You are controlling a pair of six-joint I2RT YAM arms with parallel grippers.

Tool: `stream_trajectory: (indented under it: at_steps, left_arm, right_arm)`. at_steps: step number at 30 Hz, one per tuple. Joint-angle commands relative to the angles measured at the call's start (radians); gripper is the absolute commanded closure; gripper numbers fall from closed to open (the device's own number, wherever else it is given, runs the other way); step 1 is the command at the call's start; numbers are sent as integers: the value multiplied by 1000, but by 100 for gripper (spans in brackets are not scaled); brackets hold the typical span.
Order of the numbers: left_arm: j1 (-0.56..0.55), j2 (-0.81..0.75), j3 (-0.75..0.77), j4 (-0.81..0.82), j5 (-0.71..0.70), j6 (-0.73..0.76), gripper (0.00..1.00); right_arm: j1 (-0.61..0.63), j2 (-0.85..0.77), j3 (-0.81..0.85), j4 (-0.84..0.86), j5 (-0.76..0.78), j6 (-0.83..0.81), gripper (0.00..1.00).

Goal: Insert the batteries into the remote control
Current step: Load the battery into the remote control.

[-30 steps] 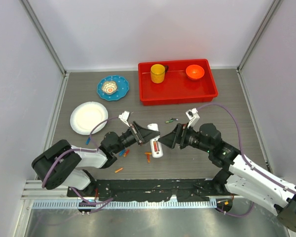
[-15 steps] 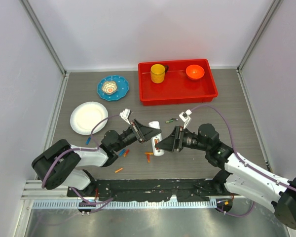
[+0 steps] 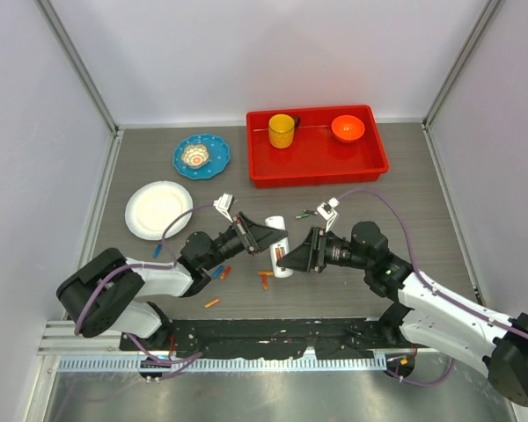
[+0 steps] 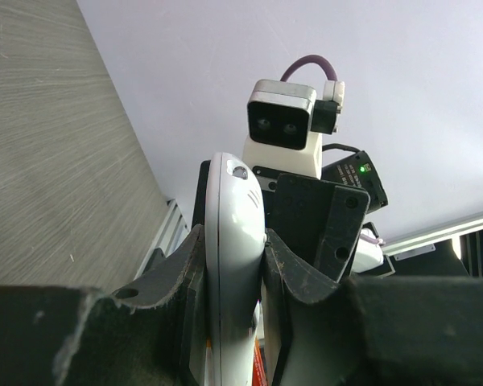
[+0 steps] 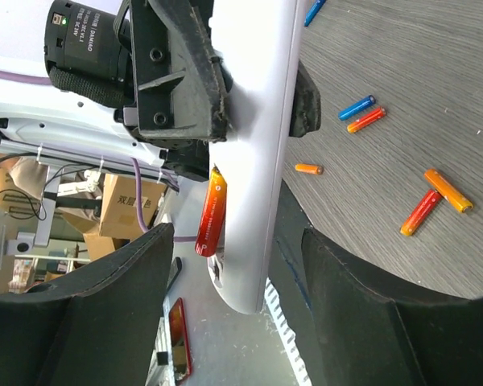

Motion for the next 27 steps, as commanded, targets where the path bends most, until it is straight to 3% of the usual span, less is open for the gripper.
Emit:
stream_trajectory:
  at_steps: [1, 27]
  left_arm:
    - [4, -13, 32, 260, 21, -7, 100]
    - [-1, -46, 35, 260, 40, -26, 100]
  right_arm:
    - [-7, 10, -13, 100, -2, 38, 30]
    - [-18, 88, 1, 117, 6, 54, 40]
